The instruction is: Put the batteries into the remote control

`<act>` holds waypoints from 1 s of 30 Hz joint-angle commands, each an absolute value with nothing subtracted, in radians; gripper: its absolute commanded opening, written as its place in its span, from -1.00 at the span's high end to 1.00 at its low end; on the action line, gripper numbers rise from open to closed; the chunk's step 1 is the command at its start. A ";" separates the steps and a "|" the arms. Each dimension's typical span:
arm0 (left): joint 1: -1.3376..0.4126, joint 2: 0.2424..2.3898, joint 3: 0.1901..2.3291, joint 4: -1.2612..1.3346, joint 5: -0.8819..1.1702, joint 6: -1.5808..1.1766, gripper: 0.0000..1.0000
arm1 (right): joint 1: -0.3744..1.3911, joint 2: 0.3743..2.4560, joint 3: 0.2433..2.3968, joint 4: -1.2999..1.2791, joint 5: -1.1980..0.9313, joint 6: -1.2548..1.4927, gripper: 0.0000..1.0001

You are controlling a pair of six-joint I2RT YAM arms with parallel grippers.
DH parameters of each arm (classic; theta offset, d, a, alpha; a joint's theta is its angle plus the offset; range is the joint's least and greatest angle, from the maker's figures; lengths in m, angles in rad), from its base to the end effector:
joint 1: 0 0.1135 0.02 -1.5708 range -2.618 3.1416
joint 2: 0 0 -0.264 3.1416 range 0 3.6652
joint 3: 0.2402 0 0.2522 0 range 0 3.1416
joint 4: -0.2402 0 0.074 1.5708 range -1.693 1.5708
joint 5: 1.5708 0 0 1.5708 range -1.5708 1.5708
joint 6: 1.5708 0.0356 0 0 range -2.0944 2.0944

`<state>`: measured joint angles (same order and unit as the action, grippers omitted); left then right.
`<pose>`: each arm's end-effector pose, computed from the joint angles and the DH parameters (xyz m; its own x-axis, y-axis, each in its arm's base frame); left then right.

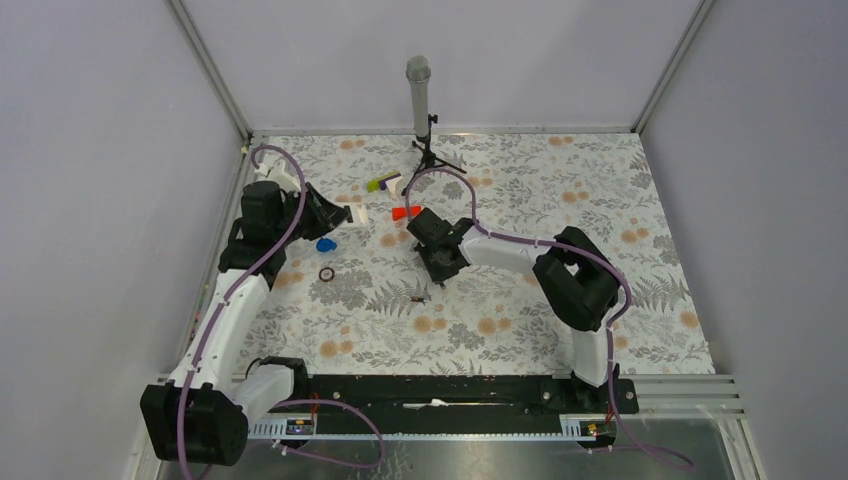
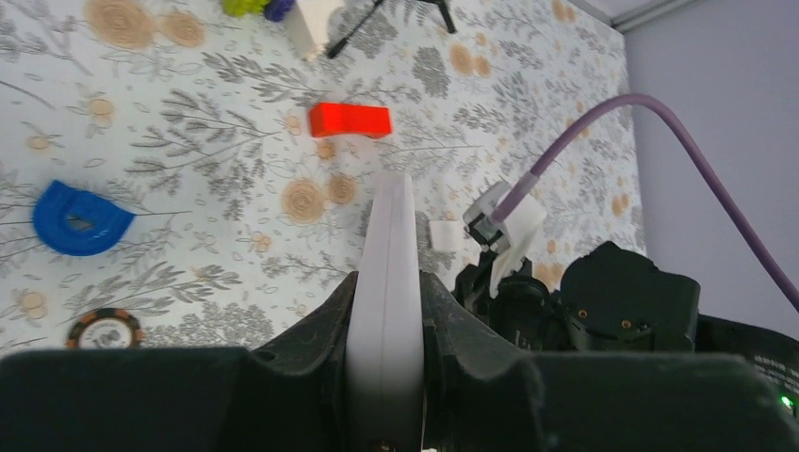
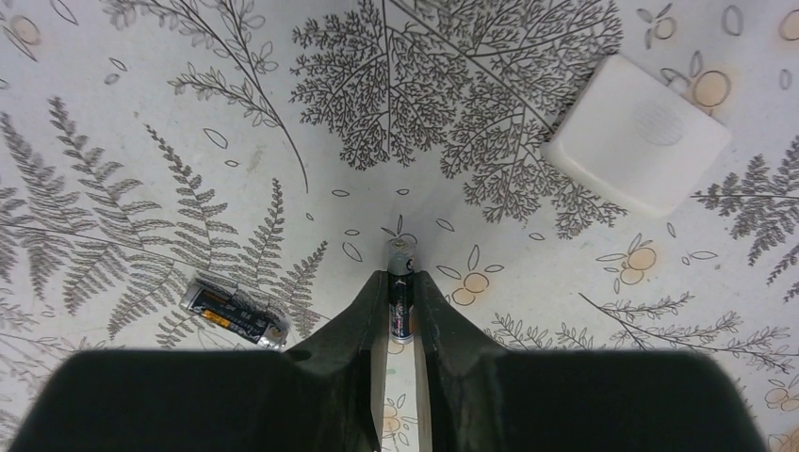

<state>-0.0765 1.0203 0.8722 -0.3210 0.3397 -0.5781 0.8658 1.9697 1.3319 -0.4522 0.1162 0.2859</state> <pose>0.2274 -0.0293 0.3131 -0.5788 -0.4723 -0.6647 0.0622 0.7872 -0.6136 0.2660 0.3063 0.1622 -0.7548 -0.4548 -0.4727 -0.5304 0.8472 0.0318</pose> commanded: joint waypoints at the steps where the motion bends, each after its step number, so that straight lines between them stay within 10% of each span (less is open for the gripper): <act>1: -0.071 1.016 0.865 -0.179 0.487 -0.618 1.00 | 0.830 1.828 1.353 -0.427 0.158 0.341 0.73; 10: -0.109 1.104 0.955 -0.013 0.720 -0.761 1.00 | 0.655 1.452 1.238 -0.121 -0.102 0.485 0.65; 30: -0.170 1.176 0.792 0.658 0.875 -1.328 1.00 | 0.647 1.416 1.394 0.032 -0.310 0.730 0.64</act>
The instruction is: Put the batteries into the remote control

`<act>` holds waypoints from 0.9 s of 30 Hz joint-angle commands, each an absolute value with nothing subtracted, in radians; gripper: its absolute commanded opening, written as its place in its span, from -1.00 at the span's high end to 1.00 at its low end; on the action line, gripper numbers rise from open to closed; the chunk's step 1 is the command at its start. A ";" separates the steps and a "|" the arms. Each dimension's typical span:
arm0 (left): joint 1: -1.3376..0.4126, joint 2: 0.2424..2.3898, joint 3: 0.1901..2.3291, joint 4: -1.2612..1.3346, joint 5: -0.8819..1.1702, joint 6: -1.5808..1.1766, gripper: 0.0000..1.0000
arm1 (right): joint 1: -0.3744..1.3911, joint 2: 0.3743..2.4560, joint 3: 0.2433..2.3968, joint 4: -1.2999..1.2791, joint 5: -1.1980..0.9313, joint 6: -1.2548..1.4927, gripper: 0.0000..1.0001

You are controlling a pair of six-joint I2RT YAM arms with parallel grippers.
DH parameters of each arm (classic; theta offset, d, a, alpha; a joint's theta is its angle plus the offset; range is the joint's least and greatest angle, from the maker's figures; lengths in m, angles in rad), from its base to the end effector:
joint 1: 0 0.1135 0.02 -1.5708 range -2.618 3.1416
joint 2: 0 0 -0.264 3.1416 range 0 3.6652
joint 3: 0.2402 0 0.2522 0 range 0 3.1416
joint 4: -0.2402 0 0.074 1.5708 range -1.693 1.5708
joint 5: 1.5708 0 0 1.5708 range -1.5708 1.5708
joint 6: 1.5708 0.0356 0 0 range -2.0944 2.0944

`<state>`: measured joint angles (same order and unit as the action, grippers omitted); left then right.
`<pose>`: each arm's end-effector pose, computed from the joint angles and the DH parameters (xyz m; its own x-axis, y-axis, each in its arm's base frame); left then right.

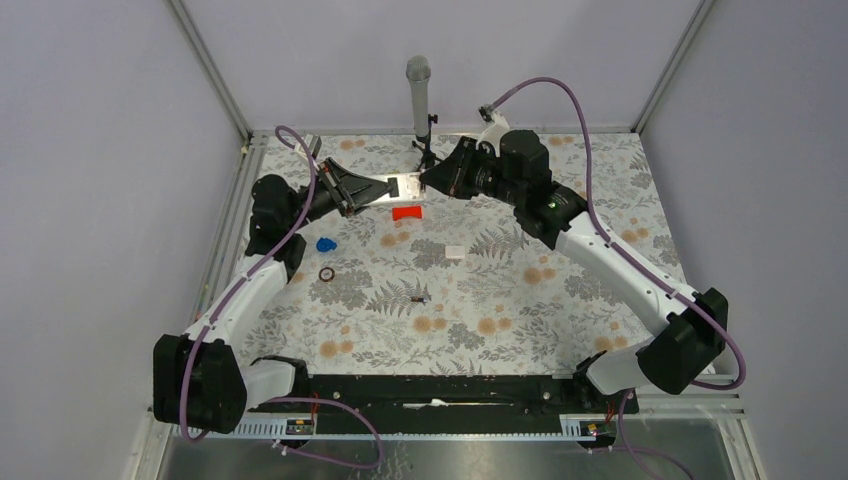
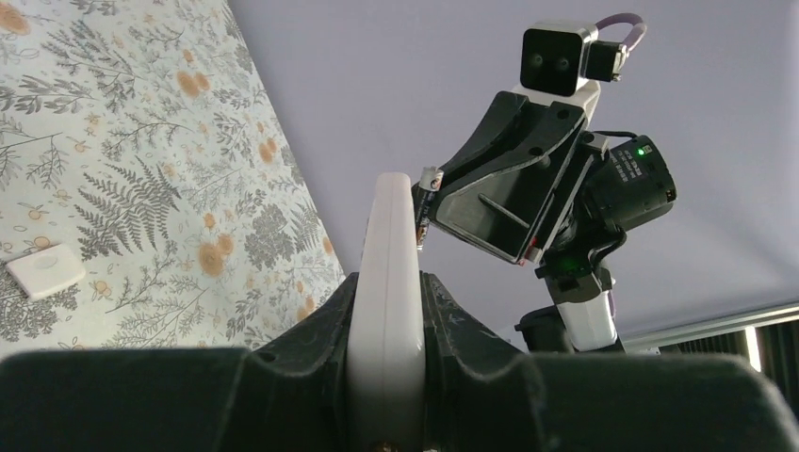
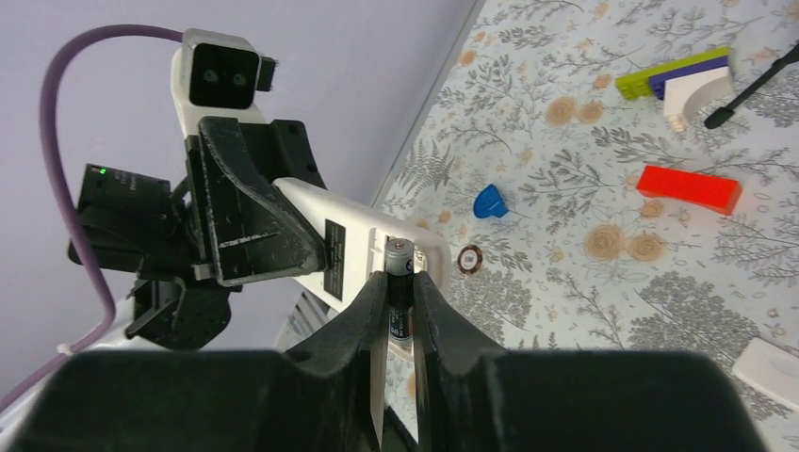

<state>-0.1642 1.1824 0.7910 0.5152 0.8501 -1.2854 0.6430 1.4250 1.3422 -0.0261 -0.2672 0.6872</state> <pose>0.2581 -0.0699 0.3319 -0.7750 -0.5134 -0.3684 0.3544 0.1296 -0.9261 0.2652 0.2104 0.4025 -0.5674 0.3395 -0.7502 -0.5542 0.5164 0.6528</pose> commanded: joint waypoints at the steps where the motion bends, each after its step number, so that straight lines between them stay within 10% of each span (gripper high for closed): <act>1: -0.172 1.175 0.791 0.663 0.875 -1.332 1.00 | 0.647 1.417 1.394 0.027 -0.307 0.730 0.64; 27: -0.181 1.201 0.760 0.788 0.831 -1.456 1.00 | 0.696 1.493 1.486 -0.117 -0.244 0.542 0.56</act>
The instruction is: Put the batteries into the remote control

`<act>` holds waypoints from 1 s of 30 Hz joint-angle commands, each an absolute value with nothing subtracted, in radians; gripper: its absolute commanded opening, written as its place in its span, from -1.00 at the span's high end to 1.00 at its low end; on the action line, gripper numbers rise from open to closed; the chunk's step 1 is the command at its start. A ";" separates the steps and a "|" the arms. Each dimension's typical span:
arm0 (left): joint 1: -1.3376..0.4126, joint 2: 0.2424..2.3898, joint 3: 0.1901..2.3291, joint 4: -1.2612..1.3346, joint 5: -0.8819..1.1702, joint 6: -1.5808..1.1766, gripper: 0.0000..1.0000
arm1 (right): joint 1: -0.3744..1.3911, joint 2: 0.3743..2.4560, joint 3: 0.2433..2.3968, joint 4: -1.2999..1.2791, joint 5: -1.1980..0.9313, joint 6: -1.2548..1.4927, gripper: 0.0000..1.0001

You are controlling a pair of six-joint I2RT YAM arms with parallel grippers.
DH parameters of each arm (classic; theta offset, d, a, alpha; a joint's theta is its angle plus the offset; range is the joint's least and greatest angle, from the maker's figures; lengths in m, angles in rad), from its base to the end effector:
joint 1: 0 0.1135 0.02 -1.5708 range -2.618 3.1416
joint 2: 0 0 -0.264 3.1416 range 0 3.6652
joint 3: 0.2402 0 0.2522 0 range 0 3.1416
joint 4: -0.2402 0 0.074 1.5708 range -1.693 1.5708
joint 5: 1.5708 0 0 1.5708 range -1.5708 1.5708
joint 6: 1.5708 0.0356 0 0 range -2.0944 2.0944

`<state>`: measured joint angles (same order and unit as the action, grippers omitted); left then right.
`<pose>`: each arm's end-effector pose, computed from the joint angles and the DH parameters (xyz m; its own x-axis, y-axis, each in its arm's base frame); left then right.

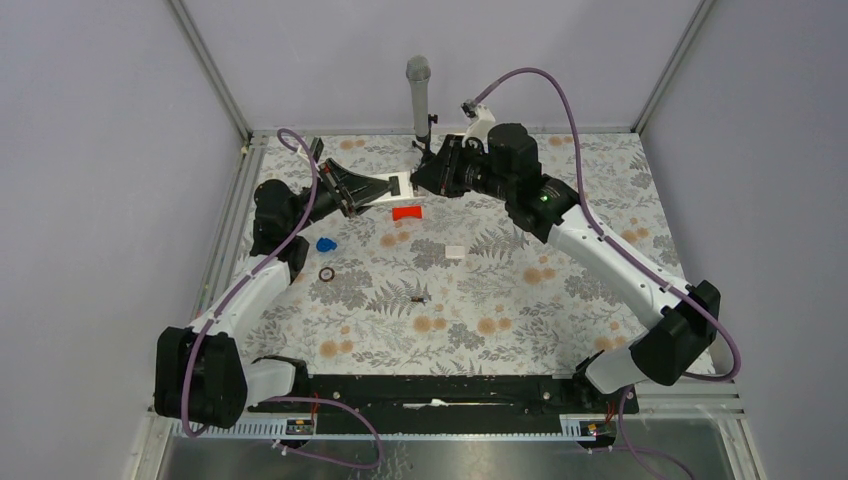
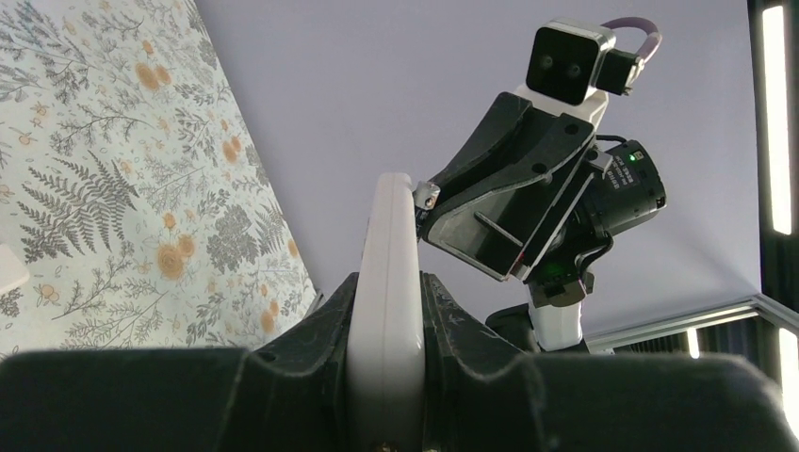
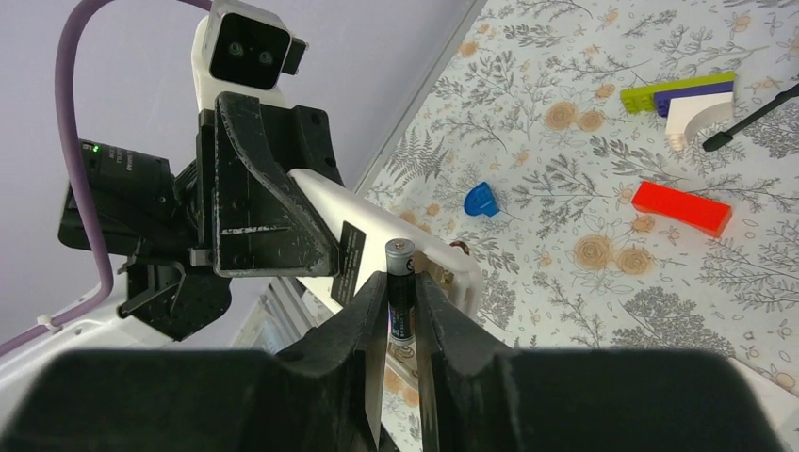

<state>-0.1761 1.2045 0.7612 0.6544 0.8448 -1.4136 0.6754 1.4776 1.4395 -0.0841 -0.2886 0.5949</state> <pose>0.2591 -0.0732 0.3296 -0.7936 -0.5248 -0.3078 0.3347 0.0460 -0.9412 0.2667 0.2266 0.4138 -0.5382 0.2572 -0.8026 -0.6257 0.5161 0.5850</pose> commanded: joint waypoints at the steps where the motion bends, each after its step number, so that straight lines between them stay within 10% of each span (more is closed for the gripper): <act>1: -0.181 1.200 0.758 0.788 0.830 -1.457 1.00 | 0.701 1.495 1.492 -0.128 -0.232 0.536 0.56; 30: -0.181 1.192 0.738 0.842 0.794 -1.510 1.00 | 0.715 1.491 1.556 -0.228 -0.083 0.558 0.51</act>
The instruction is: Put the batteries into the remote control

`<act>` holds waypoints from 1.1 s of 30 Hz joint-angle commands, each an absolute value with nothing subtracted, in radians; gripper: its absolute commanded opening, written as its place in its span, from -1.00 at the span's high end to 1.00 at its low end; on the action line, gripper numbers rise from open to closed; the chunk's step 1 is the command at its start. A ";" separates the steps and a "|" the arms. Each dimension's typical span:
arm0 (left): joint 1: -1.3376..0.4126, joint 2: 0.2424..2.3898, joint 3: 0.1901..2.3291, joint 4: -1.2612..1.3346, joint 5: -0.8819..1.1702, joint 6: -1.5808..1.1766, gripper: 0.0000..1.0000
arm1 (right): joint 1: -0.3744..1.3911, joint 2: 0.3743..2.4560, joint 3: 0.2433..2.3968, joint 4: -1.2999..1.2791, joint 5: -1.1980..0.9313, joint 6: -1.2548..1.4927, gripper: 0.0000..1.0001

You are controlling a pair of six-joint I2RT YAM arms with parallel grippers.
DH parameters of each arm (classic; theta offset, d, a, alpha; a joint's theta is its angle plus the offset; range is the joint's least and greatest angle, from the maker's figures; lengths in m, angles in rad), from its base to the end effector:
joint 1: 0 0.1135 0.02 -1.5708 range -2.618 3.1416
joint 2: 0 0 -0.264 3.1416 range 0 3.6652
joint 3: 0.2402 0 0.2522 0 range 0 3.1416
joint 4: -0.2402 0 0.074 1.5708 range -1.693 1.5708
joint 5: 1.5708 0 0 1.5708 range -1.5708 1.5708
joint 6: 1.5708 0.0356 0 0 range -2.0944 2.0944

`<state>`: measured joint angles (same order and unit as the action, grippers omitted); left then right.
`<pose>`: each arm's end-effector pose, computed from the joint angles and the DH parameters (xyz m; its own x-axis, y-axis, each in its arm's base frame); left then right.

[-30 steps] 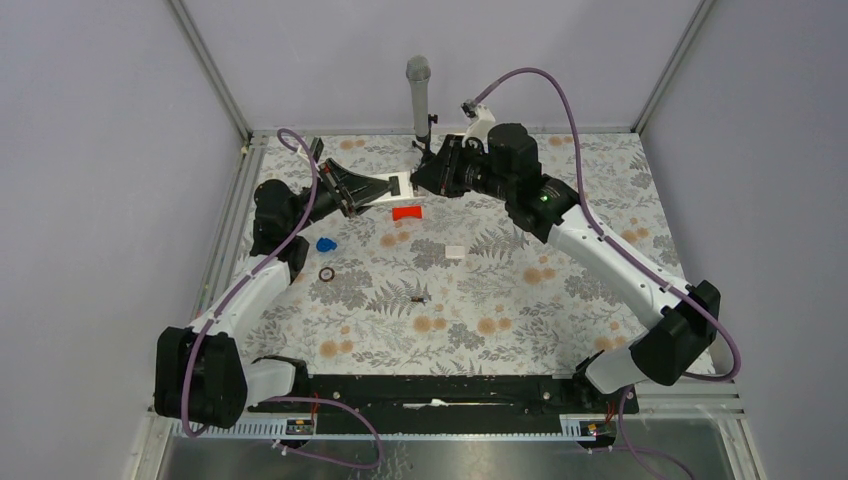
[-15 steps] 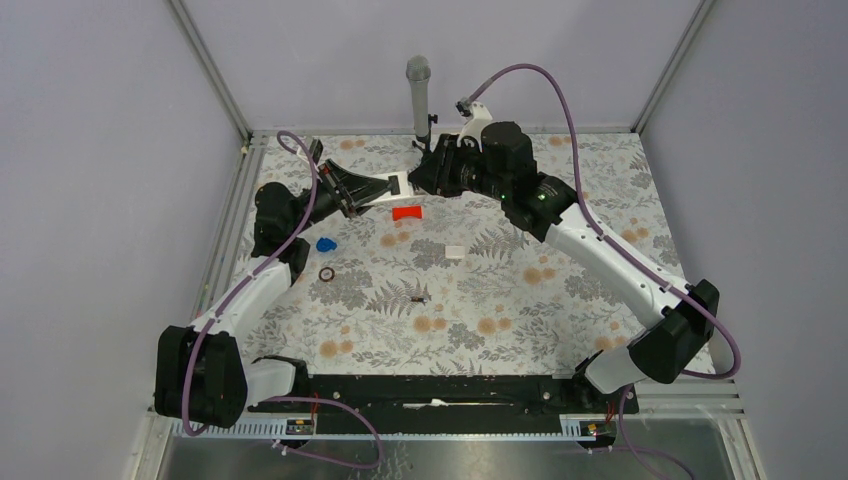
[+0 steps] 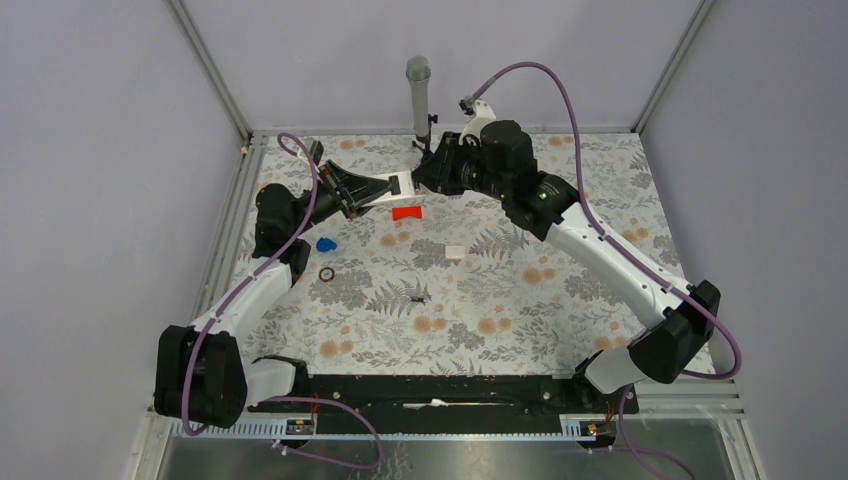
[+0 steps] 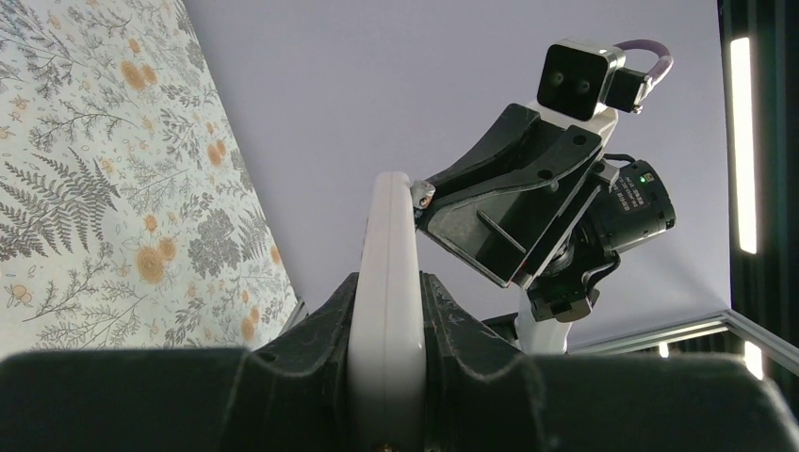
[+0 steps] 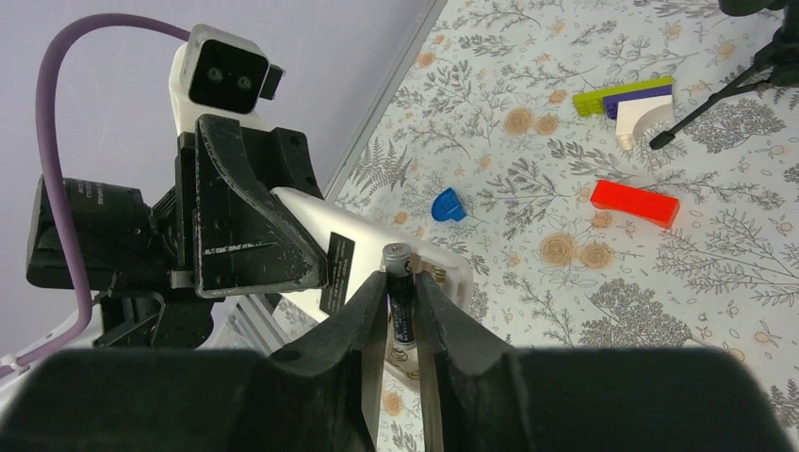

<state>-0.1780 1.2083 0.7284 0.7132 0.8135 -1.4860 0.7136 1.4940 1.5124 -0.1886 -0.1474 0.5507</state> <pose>0.2584 -0.0728 0.3232 -0.7953 -0.5524 -0.2498 0.2960 0.0059 -0.9552 0.2621 0.2338 0.4227 -0.5052 0.2473 -0.8268 -0.5780 0.6145 0.5369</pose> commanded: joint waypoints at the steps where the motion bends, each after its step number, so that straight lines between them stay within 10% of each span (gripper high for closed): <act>1: -0.181 1.191 0.738 0.844 0.792 -1.512 1.00 | 0.715 1.492 1.559 -0.233 -0.076 0.563 0.49; 16: -0.181 1.195 0.714 0.894 0.746 -1.563 1.00 | 0.714 1.482 1.627 -0.272 -0.089 0.622 0.36; 28: -0.181 1.207 0.717 0.939 0.726 -1.546 1.00 | 0.681 1.445 1.669 -0.381 -0.045 0.773 -0.76; 33: -0.181 1.206 0.713 0.969 0.715 -1.544 1.00 | 0.672 1.436 1.573 -0.252 -0.121 0.932 -0.91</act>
<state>-0.1799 1.2087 0.7105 0.8562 0.7464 -1.5501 0.6796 1.4670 1.6310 -0.3492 -0.0891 0.7780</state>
